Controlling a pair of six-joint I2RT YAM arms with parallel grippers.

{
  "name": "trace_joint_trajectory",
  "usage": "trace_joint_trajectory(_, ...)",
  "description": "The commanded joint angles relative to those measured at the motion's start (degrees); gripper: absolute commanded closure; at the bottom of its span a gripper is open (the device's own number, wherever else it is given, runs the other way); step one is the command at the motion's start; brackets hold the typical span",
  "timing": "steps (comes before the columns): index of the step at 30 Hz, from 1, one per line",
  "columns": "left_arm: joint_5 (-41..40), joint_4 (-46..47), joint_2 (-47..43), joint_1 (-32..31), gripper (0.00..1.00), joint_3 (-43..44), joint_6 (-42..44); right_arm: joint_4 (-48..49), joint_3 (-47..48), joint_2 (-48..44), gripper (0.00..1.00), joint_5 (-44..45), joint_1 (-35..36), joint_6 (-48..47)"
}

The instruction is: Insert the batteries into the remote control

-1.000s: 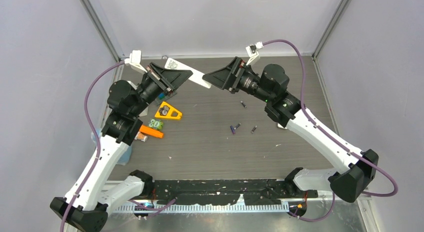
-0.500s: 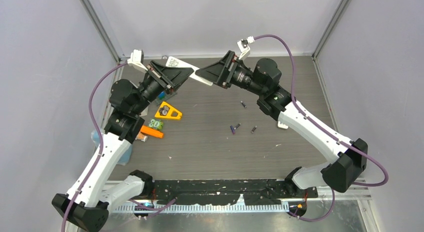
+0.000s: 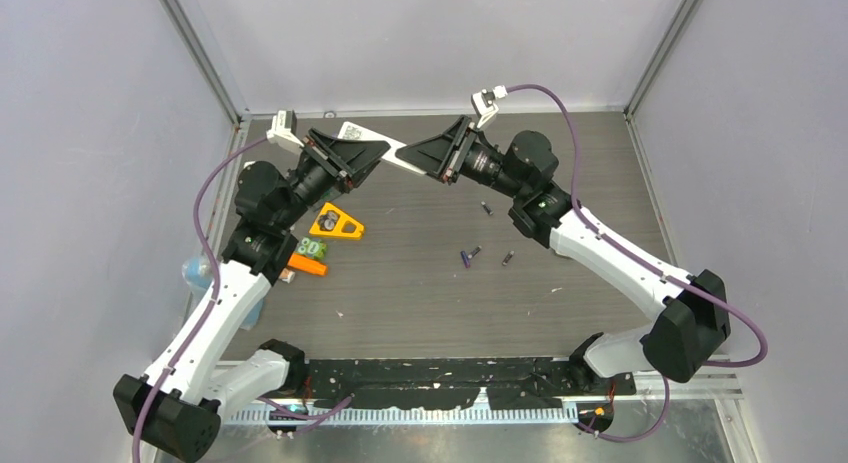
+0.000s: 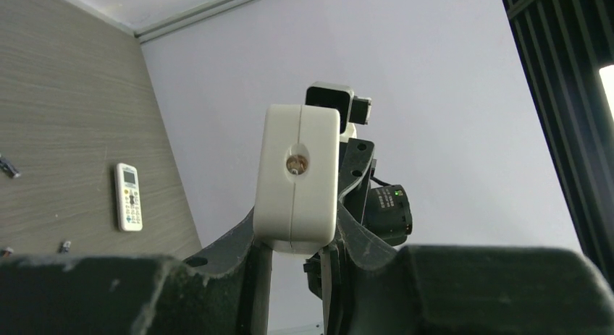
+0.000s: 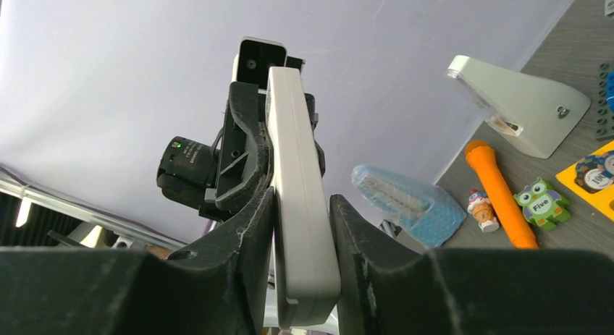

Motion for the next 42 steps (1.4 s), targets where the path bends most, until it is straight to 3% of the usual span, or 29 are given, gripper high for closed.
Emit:
trace_joint_trajectory(1, -4.1, 13.2, -2.0, 1.6, 1.00, 1.0, -3.6, 1.6, -3.1, -0.4, 0.65, -1.4, -1.1, 1.4)
trace_joint_trajectory(10, -3.9, 10.4, -1.7, 2.2, 1.00, -0.3, -3.4, 1.5, -1.6, -0.1, 0.60, -1.0, -2.2, 2.8)
trace_joint_trajectory(13, -3.6, 10.2, -1.4, 2.2, 1.00, -0.5, -2.9, -0.5, -0.6, 0.2, 0.42, -0.7, -2.6, 2.6)
trace_joint_trajectory(18, -1.9, 9.5, 0.1, 2.2, 1.00, -0.1, -1.8, -0.8, 1.5, 1.5, 0.33, -1.3, -3.2, 3.3)
trace_joint_trajectory(33, -8.1, 3.8, -2.6, 2.2, 1.00, -2.8, 18.0, -7.7, 4.5, 1.6, 0.37, -5.2, -4.3, 6.1)
trace_joint_trajectory(42, -10.3, -0.1, -1.1, 2.2, 1.00, -2.2, 22.2, -9.8, 5.1, 3.8, 0.59, -8.6, -4.3, 11.4)
